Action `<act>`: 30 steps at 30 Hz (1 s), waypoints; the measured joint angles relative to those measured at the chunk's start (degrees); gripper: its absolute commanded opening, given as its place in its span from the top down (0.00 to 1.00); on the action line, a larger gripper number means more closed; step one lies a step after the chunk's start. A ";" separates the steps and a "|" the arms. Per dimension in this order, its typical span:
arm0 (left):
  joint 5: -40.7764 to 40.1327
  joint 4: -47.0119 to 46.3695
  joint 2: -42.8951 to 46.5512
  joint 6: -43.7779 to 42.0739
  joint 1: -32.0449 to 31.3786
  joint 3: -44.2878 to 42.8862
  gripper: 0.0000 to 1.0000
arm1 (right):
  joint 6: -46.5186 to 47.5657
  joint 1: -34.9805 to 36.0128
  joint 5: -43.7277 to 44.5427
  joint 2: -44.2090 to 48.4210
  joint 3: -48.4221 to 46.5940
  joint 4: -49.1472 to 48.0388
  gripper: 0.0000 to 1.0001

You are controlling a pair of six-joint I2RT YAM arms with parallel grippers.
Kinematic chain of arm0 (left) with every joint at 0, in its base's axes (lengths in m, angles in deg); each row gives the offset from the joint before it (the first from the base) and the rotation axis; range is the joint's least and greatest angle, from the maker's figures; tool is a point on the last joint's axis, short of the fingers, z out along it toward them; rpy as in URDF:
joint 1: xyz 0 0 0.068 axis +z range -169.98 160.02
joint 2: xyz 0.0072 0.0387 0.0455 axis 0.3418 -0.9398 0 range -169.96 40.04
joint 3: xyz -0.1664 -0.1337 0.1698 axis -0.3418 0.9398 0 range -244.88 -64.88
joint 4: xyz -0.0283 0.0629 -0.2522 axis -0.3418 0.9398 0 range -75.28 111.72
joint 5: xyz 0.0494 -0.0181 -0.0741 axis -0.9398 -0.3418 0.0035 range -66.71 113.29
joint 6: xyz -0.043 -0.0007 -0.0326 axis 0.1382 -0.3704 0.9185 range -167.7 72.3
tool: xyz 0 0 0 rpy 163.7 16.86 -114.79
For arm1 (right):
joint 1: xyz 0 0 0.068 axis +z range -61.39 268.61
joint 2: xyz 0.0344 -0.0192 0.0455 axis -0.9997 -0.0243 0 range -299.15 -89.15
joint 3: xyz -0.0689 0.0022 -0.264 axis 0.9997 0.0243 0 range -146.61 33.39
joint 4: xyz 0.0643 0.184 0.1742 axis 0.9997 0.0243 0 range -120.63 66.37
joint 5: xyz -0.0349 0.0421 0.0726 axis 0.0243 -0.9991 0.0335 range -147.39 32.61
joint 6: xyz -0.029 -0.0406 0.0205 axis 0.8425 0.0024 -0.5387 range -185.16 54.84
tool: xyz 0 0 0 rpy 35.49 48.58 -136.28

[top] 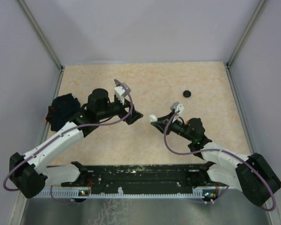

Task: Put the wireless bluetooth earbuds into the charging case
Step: Place the charging case at the center of the board.

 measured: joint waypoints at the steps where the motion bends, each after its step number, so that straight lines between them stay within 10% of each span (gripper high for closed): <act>1: -2.14 1.62 0.00 -0.11 0.20 -0.44 0.08 | -1.14 -0.59 0.92 0.74 -0.90 3.67 1.00; 21: -26.49 17.64 6.40 -4.66 11.37 4.15 0.06 | -25.24 -28.17 1.86 -2.91 -3.34 41.59 1.00; 30: -25.29 17.55 8.81 -4.76 15.34 6.19 0.06 | -27.17 -31.39 4.33 -6.23 -3.39 45.79 0.77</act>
